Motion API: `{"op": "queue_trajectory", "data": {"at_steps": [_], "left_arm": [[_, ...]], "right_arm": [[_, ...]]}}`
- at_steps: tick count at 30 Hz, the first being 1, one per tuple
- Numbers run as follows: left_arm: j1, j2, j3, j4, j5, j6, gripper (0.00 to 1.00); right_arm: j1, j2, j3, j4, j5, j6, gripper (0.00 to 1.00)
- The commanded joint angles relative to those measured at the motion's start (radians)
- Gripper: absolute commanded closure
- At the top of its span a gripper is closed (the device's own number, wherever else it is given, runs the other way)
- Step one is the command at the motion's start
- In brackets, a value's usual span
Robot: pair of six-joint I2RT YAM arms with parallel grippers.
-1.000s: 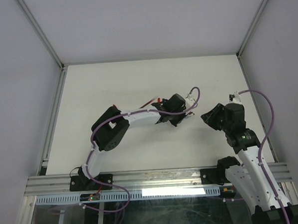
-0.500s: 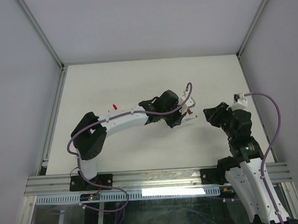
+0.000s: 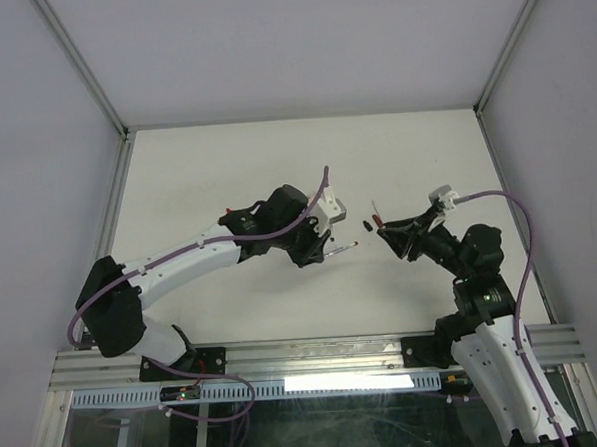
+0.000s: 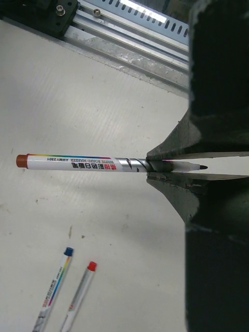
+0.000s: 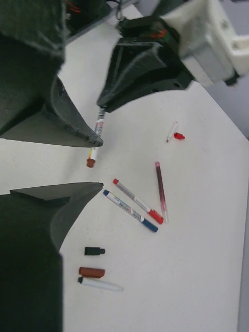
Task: Insert the pens into the pen caps
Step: Pick up the pen from the center of the board.
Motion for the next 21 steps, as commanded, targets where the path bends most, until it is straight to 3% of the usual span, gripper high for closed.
{"op": "queue_trajectory", "data": {"at_steps": [1,5,9,15,21], "left_arm": [[0.049,-0.133,-0.021,-0.023,0.053,-0.012,0.87],[0.067,-0.181,-0.038,-0.05,0.061,0.0,0.87],[0.067,-0.2,-0.038,-0.075,0.079,0.006,0.86],[0.067,-0.191,-0.022,-0.089,0.136,-0.017,0.86],[0.068,-0.193,-0.019,-0.088,0.142,-0.028,0.86]], "right_arm": [[0.074,0.033,0.059,0.084,-0.225,-0.262,0.64],[0.178,0.049,0.102,0.0,-0.366,-0.573,0.6],[0.259,0.126,0.189,-0.191,-0.434,-0.956,0.54],[0.389,0.24,0.271,-0.242,-0.259,-1.171,0.53],[0.583,0.321,0.295,-0.242,0.024,-1.301,0.51]]}}
